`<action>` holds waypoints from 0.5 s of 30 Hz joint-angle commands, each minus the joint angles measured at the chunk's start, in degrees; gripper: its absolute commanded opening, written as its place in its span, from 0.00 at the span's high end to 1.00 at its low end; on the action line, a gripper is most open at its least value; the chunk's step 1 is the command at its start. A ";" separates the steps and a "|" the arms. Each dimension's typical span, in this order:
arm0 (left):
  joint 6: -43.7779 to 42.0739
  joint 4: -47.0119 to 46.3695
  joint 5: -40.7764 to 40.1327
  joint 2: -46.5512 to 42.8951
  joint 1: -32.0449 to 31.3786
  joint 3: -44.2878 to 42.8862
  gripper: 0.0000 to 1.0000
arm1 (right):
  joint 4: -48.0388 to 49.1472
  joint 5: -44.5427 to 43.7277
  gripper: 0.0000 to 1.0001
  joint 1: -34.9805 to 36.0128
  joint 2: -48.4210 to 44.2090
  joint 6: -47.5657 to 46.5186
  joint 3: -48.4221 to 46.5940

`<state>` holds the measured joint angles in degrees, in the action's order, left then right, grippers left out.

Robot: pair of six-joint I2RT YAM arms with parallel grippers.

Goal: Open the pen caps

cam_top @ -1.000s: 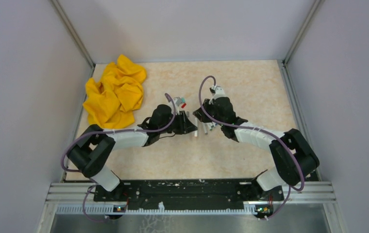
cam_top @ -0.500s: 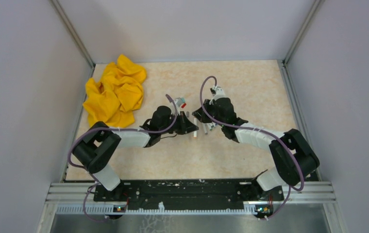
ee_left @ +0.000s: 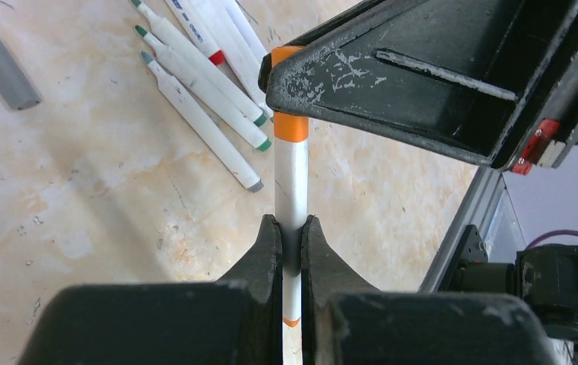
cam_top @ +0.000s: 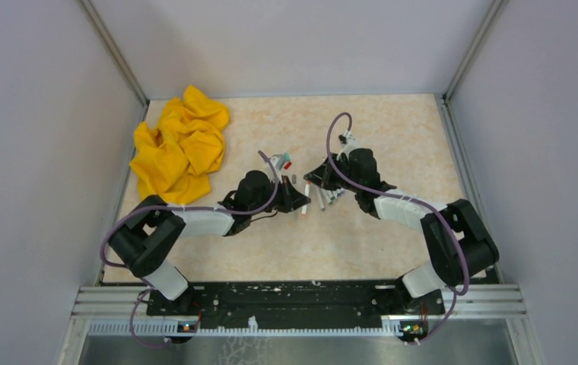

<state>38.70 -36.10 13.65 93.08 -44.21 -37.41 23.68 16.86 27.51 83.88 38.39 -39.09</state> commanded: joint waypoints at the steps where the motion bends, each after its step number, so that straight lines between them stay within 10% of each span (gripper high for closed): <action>1: -1.85 6.78 0.03 0.43 -2.46 2.06 1.00 | 11.03 -3.39 1.00 -7.67 1.32 1.31 -6.94; 15: -1.36 11.95 -6.39 5.34 -7.38 0.09 1.00 | 13.95 -7.00 1.00 -8.42 3.84 -7.00 -14.87</action>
<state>37.89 -36.27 1.93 94.94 -47.20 -40.36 20.03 22.72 23.66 88.44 35.73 -46.33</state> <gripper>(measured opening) 0.049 0.058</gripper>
